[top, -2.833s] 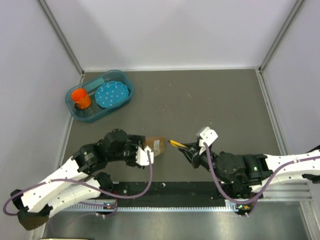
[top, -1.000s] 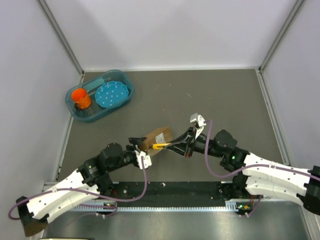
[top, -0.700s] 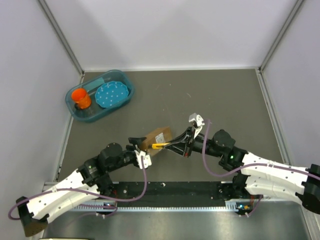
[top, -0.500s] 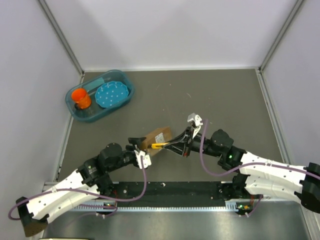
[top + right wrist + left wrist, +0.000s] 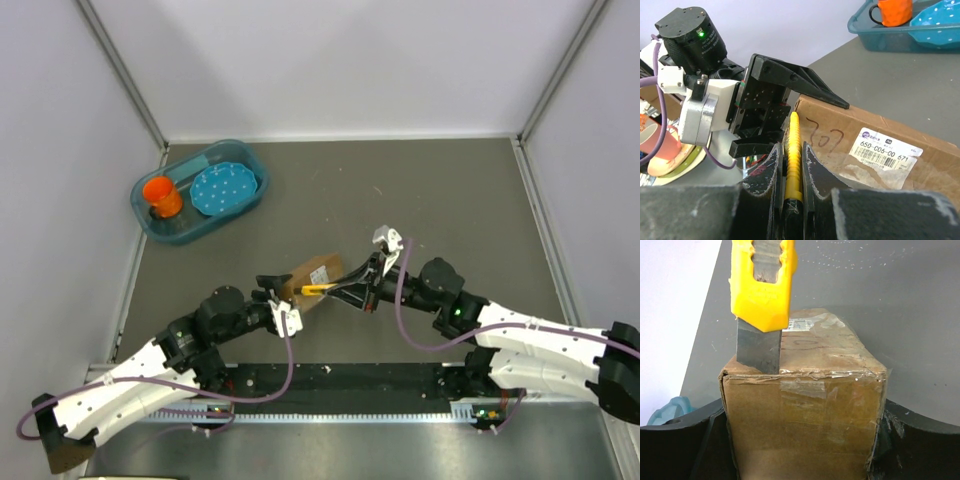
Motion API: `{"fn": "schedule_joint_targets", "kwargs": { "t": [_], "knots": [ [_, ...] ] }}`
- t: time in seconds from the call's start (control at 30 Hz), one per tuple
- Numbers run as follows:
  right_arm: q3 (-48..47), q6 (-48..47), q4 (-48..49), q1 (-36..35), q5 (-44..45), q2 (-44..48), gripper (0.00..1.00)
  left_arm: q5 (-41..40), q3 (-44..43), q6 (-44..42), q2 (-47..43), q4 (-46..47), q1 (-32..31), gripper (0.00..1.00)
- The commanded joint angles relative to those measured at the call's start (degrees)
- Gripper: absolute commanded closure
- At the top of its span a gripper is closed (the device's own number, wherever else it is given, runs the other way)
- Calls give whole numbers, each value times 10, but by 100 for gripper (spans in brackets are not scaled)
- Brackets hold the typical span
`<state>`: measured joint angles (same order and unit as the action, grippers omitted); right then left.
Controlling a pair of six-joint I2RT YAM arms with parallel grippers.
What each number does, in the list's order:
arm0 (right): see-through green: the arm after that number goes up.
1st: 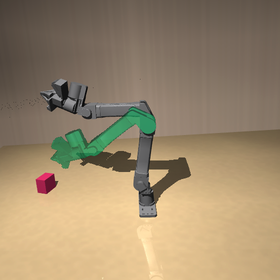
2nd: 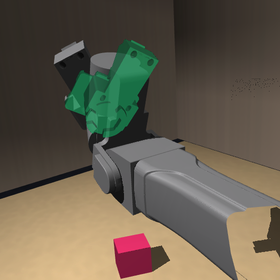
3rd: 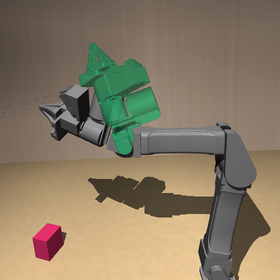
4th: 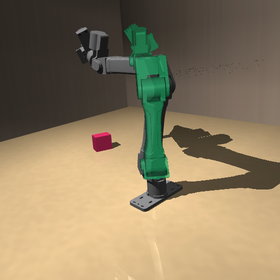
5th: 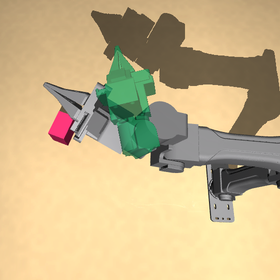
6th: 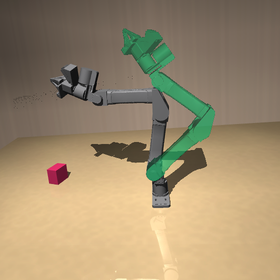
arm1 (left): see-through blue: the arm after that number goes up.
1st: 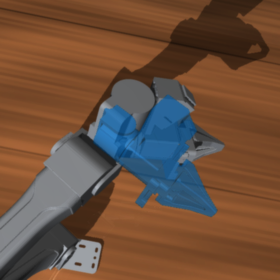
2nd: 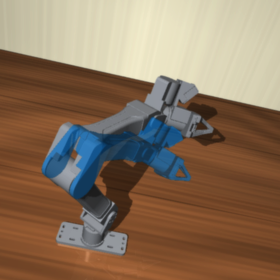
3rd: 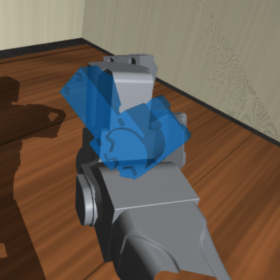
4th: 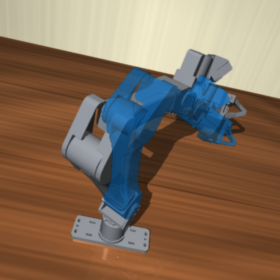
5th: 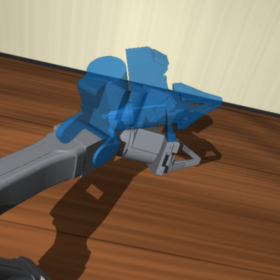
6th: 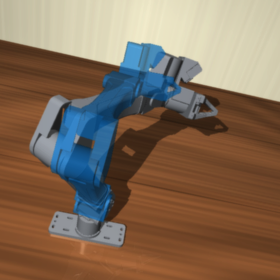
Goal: Unpack the express box
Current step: Cut the express box at the center of the board.
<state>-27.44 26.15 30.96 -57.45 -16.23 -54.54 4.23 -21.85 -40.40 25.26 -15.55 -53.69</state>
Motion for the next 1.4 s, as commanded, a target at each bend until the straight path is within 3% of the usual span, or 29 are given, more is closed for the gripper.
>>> {"fn": "schedule_joint_targets", "kwargs": {
  "t": [0.0,0.33,0.87,1.37],
  "knots": [
    [-29,-3,33,9,-12,-14,100,4,-6,7,-7,33,-2,72],
    [-23,0,8,9,-23,-16,100,-1,-7,8,-13,32,-1,71],
    [-57,-46,-178,8,-81,13,100,-2,-7,-6,-7,41,-1,71],
    [-144,-69,-209,9,-113,-67,100,17,-8,-17,-9,36,0,71]
  ]
}}
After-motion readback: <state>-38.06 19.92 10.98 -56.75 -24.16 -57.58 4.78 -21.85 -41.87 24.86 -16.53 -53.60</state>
